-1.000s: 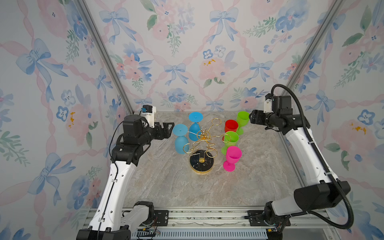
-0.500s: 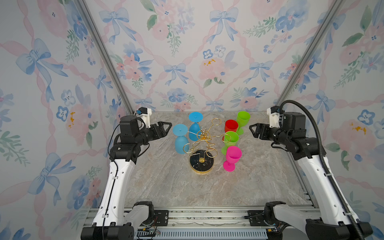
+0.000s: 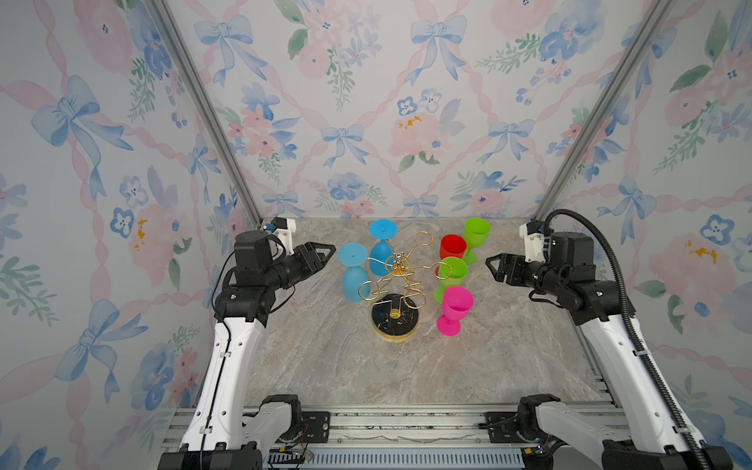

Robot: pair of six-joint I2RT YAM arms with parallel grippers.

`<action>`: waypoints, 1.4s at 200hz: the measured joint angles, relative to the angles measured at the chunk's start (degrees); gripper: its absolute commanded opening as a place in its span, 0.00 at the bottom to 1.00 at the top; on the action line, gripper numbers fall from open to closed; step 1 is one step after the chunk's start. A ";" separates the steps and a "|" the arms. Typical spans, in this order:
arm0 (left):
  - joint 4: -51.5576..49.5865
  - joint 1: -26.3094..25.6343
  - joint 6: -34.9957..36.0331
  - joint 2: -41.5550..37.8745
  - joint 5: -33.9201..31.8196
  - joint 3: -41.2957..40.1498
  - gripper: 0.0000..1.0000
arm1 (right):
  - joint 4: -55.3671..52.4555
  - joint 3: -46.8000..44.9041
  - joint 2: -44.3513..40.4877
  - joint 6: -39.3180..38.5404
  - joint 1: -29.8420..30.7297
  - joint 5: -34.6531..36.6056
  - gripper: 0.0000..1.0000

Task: Take the wine glass off the wine glass rack
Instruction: Pick up the wine glass from the wine glass rack.

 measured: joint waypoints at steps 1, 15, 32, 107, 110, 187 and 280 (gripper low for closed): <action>-0.02 0.00 -0.02 0.00 0.02 -0.02 0.53 | 0.00 -0.02 -0.02 0.02 0.02 0.00 0.81; -0.02 -0.33 -0.66 0.20 0.66 -0.11 0.53 | 0.24 -0.72 -0.42 0.24 0.33 0.00 0.81; 0.02 -0.68 -1.53 0.61 1.14 -0.28 0.53 | 0.44 -1.53 -0.81 0.63 0.61 0.02 0.81; 0.17 -4.96 -2.51 3.34 2.12 -0.42 0.43 | 0.85 -2.78 -1.77 1.11 1.11 0.04 0.81; 0.17 -5.01 -2.56 3.41 2.14 -0.42 0.43 | 0.85 -2.78 -1.77 1.11 1.11 0.04 0.81; 1.11 -4.98 -3.54 5.33 3.21 -0.22 0.28 | 1.36 -4.59 -2.75 1.29 1.11 0.07 0.81; 1.97 -4.98 -4.63 5.81 4.59 1.09 0.11 | 1.75 -5.73 -3.02 1.31 1.11 0.04 0.81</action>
